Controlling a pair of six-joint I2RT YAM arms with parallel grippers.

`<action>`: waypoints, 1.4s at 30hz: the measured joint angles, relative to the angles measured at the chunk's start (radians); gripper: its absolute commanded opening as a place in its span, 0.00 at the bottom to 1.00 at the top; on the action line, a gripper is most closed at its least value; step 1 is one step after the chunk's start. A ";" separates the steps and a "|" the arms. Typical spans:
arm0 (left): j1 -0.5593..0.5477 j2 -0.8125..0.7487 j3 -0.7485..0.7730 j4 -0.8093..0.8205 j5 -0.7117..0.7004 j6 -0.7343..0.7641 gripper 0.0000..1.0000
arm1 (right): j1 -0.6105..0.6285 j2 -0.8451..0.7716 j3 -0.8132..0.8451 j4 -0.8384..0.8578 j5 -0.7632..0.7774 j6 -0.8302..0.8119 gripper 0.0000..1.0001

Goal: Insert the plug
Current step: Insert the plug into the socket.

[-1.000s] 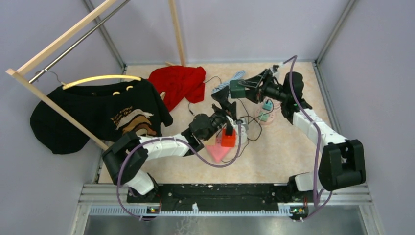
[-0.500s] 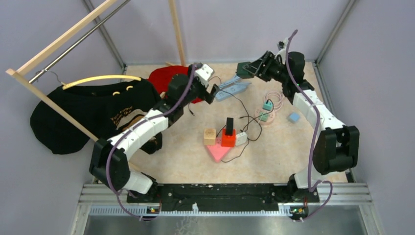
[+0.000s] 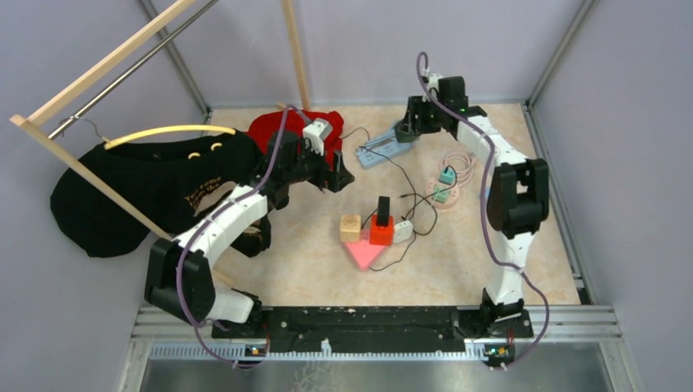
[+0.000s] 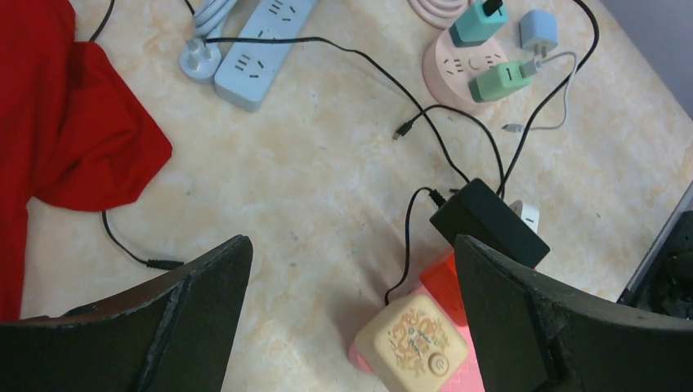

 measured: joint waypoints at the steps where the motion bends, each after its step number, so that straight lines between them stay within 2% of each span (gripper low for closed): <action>1: 0.000 -0.017 -0.016 -0.009 -0.006 0.002 0.99 | 0.012 0.048 0.058 -0.053 0.015 -0.028 0.10; 4: 0.000 -0.084 -0.053 -0.024 -0.031 0.012 0.99 | 0.047 0.145 0.182 -0.158 0.050 -0.096 0.10; 9: 0.000 -0.204 -0.085 -0.016 -0.105 0.032 0.99 | 0.099 0.212 0.289 -0.279 0.064 -0.167 0.10; 16: 0.000 -0.227 -0.087 -0.005 -0.147 0.043 0.99 | 0.122 0.258 0.378 -0.357 0.061 -0.217 0.09; 29: 0.000 -0.227 -0.089 -0.006 -0.162 0.046 0.99 | 0.122 0.304 0.390 -0.348 0.085 -0.230 0.07; 35: 0.000 -0.227 -0.089 -0.006 -0.162 0.046 0.99 | 0.121 0.359 0.475 -0.354 0.081 -0.232 0.06; 42: 0.000 -0.227 -0.089 -0.007 -0.161 0.046 0.99 | 0.121 0.360 0.487 -0.372 0.099 -0.250 0.06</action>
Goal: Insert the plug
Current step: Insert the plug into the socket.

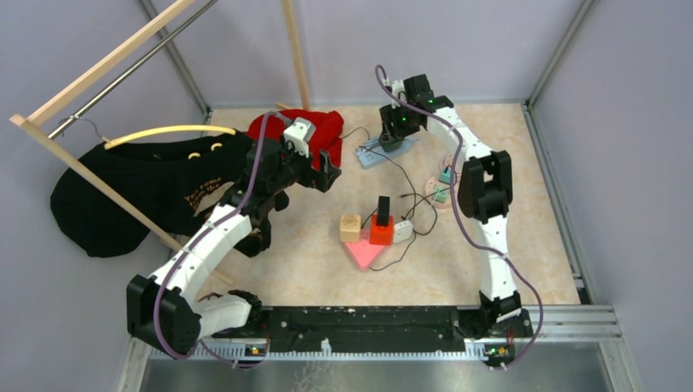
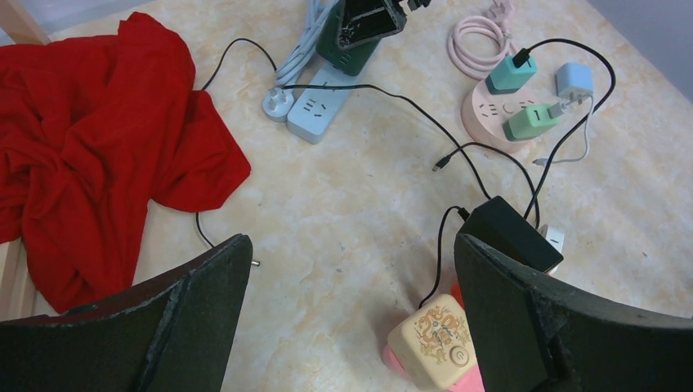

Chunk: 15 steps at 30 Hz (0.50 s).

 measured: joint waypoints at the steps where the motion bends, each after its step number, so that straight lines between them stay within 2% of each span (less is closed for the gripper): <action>1: 0.000 0.000 0.000 0.000 0.000 0.000 0.99 | 0.000 0.000 0.000 -0.005 0.004 -0.003 0.06; 15: 0.000 0.000 0.000 -0.002 0.008 0.000 0.99 | 0.000 0.000 0.013 -0.068 0.011 -0.026 0.05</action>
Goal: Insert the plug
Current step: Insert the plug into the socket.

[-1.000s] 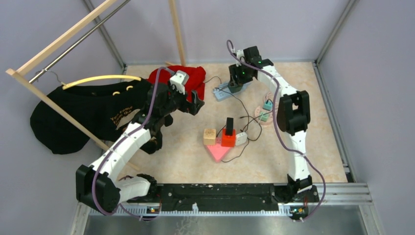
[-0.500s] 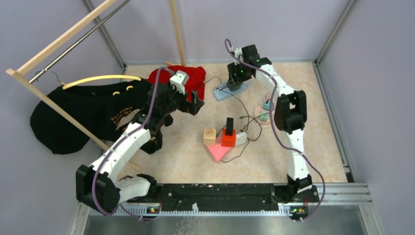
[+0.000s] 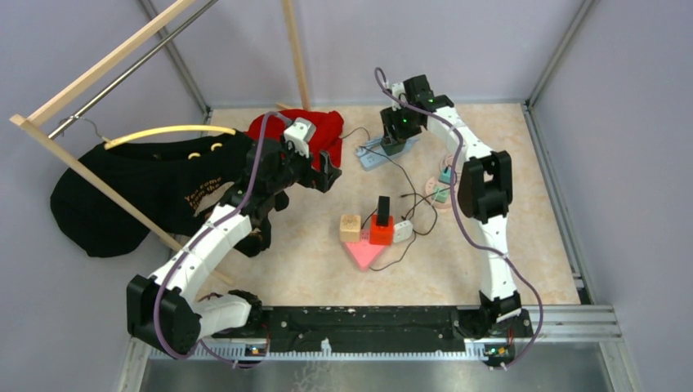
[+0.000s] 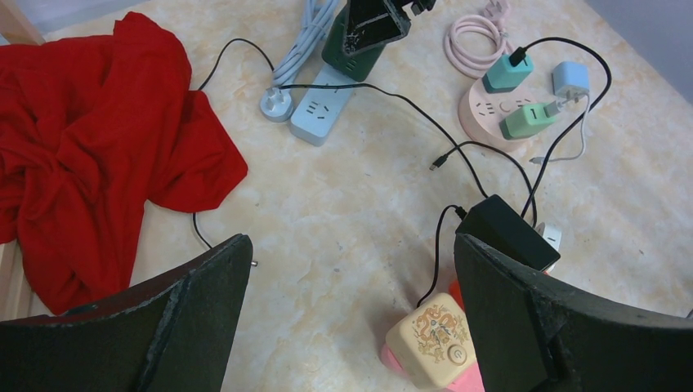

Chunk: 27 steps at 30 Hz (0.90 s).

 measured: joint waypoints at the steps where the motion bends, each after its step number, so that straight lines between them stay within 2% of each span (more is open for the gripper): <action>1: 0.000 0.000 0.000 0.000 0.000 0.000 0.99 | 0.000 0.000 -0.002 0.002 0.000 0.000 0.05; 10: 0.000 0.000 0.000 0.000 0.007 0.000 0.99 | 0.015 0.004 -0.009 0.012 0.018 -0.026 0.00; 15: 0.000 0.000 0.000 0.000 0.006 0.000 0.99 | 0.018 -0.067 -0.163 0.142 0.028 -0.006 0.00; 20: 0.000 0.000 0.000 0.000 0.007 0.000 0.99 | 0.019 -0.095 -0.230 0.206 0.036 0.006 0.00; 24: 0.000 0.000 0.000 0.000 0.007 0.000 0.99 | 0.031 -0.097 -0.225 0.200 0.064 0.005 0.00; 27: 0.000 0.000 0.000 0.000 0.007 0.000 0.99 | 0.040 -0.060 -0.150 0.139 0.082 -0.012 0.00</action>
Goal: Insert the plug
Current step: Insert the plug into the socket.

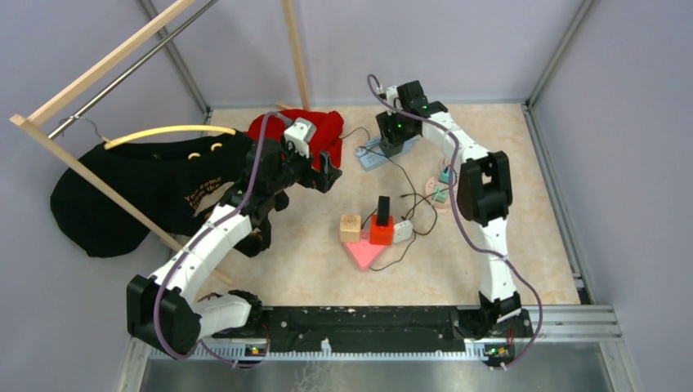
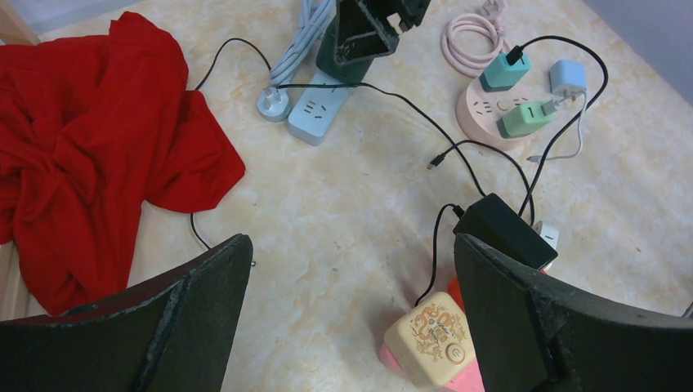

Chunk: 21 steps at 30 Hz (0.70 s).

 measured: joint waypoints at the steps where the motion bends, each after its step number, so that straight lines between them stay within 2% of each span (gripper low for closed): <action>1: 0.000 0.000 0.000 0.000 0.000 0.000 0.99 | 0.001 0.017 0.030 -0.026 0.002 -0.006 0.00; 6: 0.000 0.000 0.000 0.000 0.000 0.000 0.99 | 0.006 0.085 0.115 -0.082 0.002 -0.020 0.00; 11: 0.000 0.000 0.000 0.000 0.000 0.000 0.99 | 0.006 0.014 -0.032 0.031 0.004 -0.018 0.01; 15: 0.000 0.000 0.000 0.000 0.002 0.000 0.99 | 0.006 -0.006 -0.067 0.071 0.004 -0.014 0.14; 18: 0.000 0.000 0.000 0.000 0.004 0.000 0.99 | 0.006 -0.006 -0.058 0.063 0.004 -0.011 0.36; 20: 0.000 0.000 0.000 0.000 0.003 0.000 0.99 | 0.006 -0.006 -0.046 0.045 0.008 -0.004 0.53; 21: 0.000 0.000 0.000 0.000 0.003 0.000 0.99 | 0.005 -0.006 -0.042 0.039 0.007 0.001 0.64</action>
